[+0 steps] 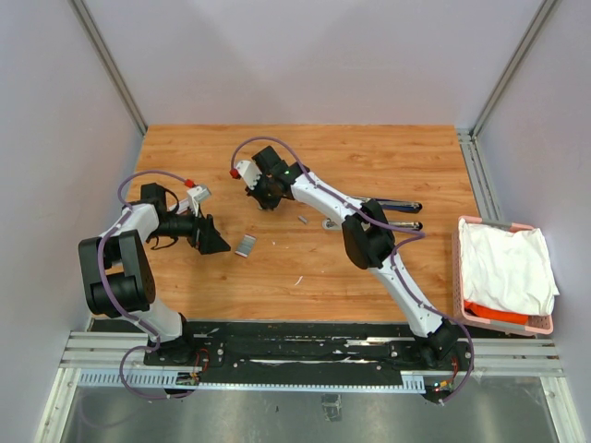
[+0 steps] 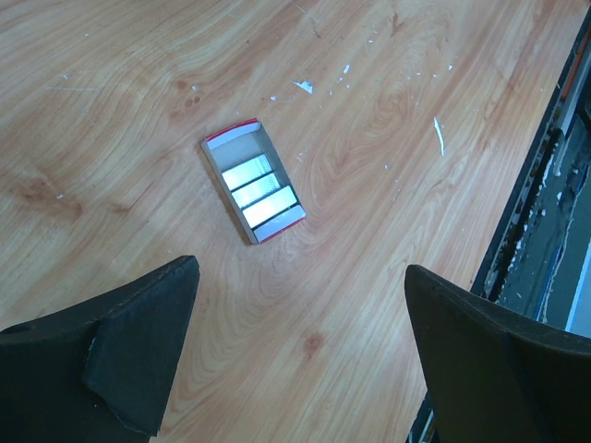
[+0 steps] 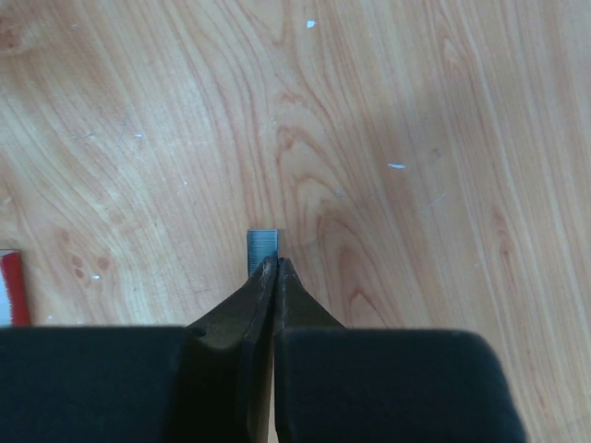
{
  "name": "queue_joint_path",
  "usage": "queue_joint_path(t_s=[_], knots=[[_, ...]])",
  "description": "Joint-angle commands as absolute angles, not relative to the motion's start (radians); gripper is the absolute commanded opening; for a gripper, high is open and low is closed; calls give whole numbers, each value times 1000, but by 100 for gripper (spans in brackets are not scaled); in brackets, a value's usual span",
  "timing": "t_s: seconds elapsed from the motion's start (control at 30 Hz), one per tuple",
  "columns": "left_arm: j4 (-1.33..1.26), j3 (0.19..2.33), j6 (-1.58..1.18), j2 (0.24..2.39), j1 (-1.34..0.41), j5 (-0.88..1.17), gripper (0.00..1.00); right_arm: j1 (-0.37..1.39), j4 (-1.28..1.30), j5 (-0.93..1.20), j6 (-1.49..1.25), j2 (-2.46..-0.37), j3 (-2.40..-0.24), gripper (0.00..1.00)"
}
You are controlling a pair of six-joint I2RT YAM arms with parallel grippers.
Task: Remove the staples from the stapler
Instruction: Pick up the staple from the center of the board, then place the staple in the staple box.
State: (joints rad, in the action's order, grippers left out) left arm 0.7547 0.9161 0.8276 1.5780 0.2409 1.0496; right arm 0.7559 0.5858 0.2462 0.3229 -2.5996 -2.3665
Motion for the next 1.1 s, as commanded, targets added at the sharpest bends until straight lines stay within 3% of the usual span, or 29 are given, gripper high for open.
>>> queue_joint_path(t_s=[0.0, 1.07], knots=[[766, 914, 847, 1581, 249, 1069, 98, 745, 623, 296, 274, -2554, -2403, 0], [773, 914, 857, 1582, 249, 1073, 98, 779, 627, 458, 176, -2401, -2227, 1]])
